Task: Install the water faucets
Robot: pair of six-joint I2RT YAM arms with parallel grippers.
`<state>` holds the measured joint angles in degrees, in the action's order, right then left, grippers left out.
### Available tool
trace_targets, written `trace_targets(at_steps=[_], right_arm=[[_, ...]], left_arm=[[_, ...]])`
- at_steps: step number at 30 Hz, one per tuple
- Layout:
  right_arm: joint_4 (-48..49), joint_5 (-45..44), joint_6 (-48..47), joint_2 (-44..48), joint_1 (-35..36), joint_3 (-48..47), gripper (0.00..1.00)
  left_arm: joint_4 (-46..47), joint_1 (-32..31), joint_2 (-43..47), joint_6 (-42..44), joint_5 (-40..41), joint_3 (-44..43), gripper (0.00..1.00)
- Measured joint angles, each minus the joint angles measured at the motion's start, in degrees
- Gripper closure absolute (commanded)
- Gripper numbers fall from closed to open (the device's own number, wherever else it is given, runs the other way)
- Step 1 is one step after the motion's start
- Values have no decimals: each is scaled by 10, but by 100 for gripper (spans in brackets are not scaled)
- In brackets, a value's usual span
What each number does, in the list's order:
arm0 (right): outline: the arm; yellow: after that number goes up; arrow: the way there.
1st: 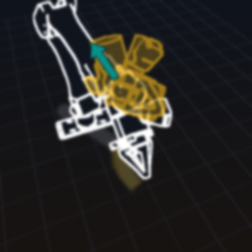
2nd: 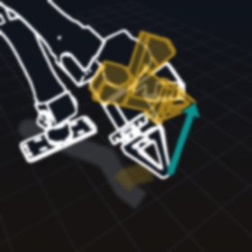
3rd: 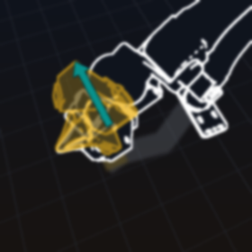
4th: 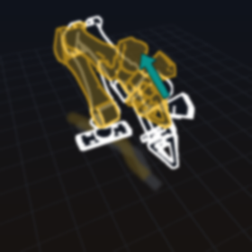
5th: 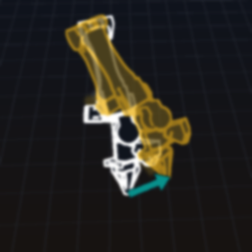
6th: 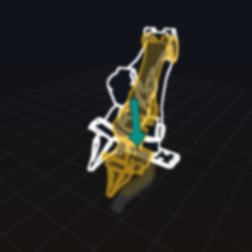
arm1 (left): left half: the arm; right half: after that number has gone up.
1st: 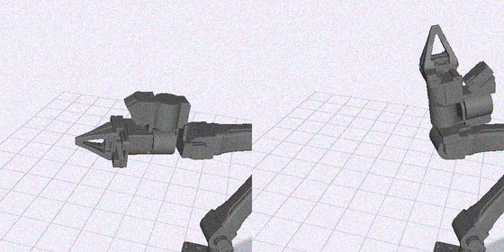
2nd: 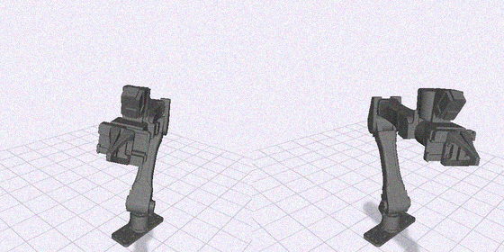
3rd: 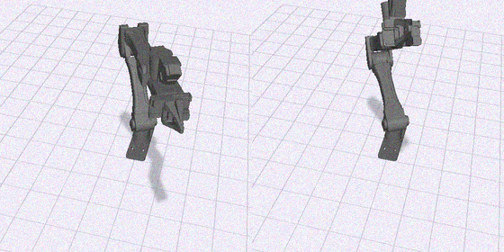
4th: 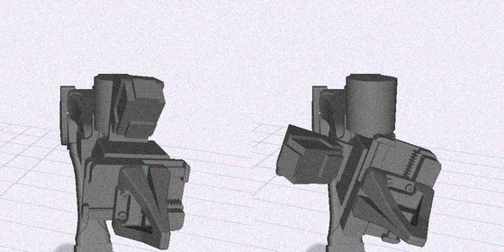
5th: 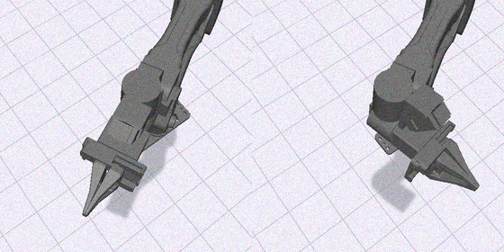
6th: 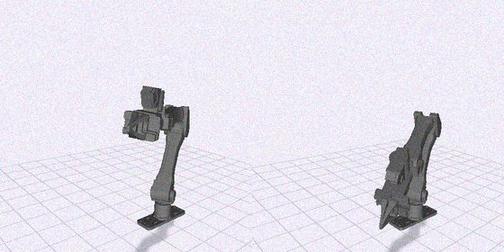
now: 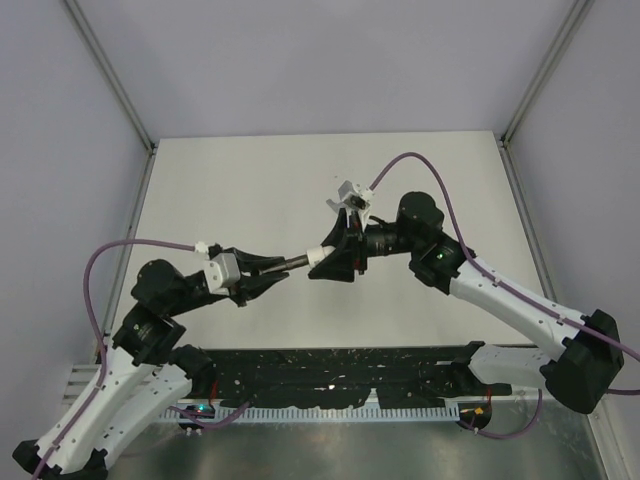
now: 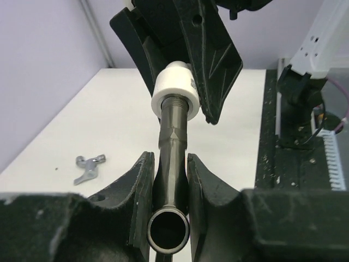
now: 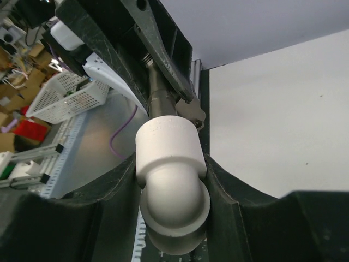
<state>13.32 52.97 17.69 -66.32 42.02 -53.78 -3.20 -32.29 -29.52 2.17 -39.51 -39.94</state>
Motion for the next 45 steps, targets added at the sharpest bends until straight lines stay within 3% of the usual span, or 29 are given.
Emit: trace_targets(at_steps=[11, 18, 20, 24, 25, 28, 32, 36, 40, 45], right_arm=[[30, 0, 176, -37, 0, -1, 95], [20, -2, 219, -59, -12, -2, 92], [12, -7, 230, -69, -17, -2, 85], [-19, -48, 267, -89, -18, -1, 57], [-23, -55, 273, -92, -18, 2, 48], [-28, -69, 283, -93, -21, 6, 32], [-29, -89, 278, -76, -55, 6, 19], [-34, -98, 237, -46, -94, 6, 14], [-63, -102, 131, -8, -110, 5, 11], [-83, -101, -58, 55, -110, 12, 4]], left_arm=[[-52, -102, 40, 214, 153, 15, 100], [-26, -225, 43, 357, 344, 61, 100], [5, -260, 42, 404, 405, 91, 100], [64, -309, 26, 508, 532, 152, 100], [68, -312, 24, 518, 549, 157, 100], [71, -318, 23, 527, 575, 160, 100], [58, -311, 37, 507, 607, 160, 100], [14, -278, 42, 442, 598, 143, 100], [-49, -170, 26, 332, 497, 87, 100], [-79, -8, -14, 179, 299, 30, 100]])
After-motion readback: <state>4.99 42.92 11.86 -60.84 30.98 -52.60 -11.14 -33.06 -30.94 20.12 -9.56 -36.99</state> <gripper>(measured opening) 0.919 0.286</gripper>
